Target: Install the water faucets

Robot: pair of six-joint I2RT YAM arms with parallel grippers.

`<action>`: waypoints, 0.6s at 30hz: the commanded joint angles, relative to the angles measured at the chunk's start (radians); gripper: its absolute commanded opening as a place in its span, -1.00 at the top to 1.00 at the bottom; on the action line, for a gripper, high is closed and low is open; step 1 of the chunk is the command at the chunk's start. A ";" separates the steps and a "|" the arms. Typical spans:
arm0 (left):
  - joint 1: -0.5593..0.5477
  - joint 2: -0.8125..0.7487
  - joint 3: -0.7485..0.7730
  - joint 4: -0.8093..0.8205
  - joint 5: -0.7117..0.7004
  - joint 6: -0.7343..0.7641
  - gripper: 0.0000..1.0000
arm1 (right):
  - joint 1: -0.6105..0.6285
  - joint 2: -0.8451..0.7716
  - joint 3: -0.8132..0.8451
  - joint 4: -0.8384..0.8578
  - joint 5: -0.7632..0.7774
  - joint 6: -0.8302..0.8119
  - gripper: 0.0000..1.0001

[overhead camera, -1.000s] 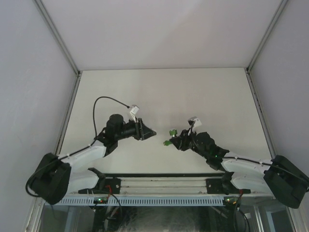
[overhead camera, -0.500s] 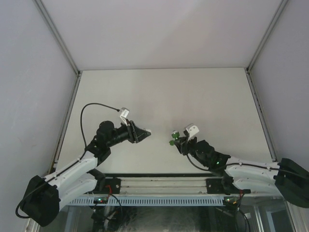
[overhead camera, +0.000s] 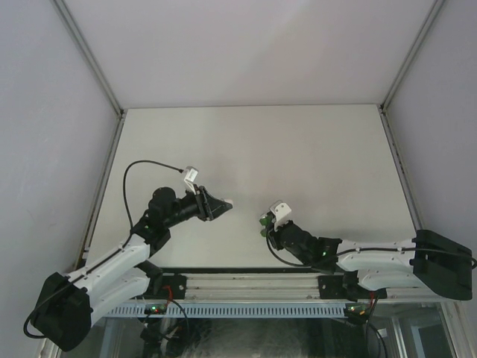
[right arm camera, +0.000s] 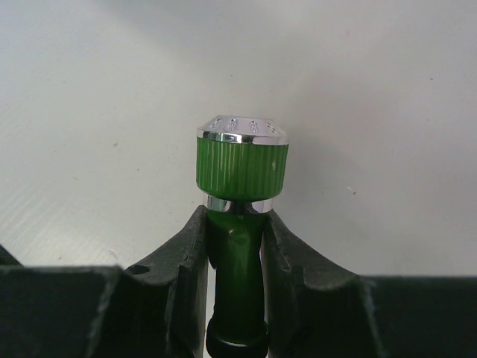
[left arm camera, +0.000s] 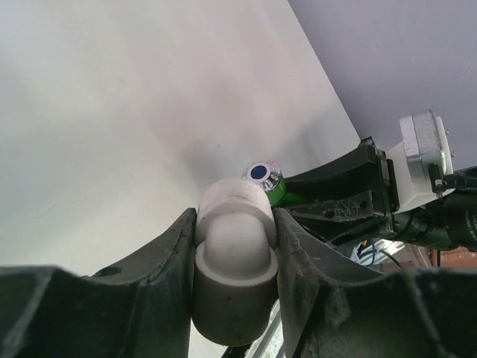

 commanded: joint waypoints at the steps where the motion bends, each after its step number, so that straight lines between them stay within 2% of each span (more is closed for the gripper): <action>1: 0.006 -0.015 -0.020 0.042 -0.008 -0.010 1.00 | 0.032 0.005 0.024 -0.179 -0.038 0.148 1.00; 4: 0.006 -0.011 -0.022 0.042 -0.009 -0.009 1.00 | 0.037 -0.004 0.022 -0.251 -0.048 0.231 1.00; 12: 0.006 -0.003 -0.025 0.045 -0.003 -0.007 1.00 | 0.091 0.003 0.027 -0.292 -0.021 0.267 1.00; 18: 0.006 -0.029 -0.026 0.045 -0.003 -0.009 0.99 | 0.101 -0.176 0.020 -0.199 0.084 0.214 1.00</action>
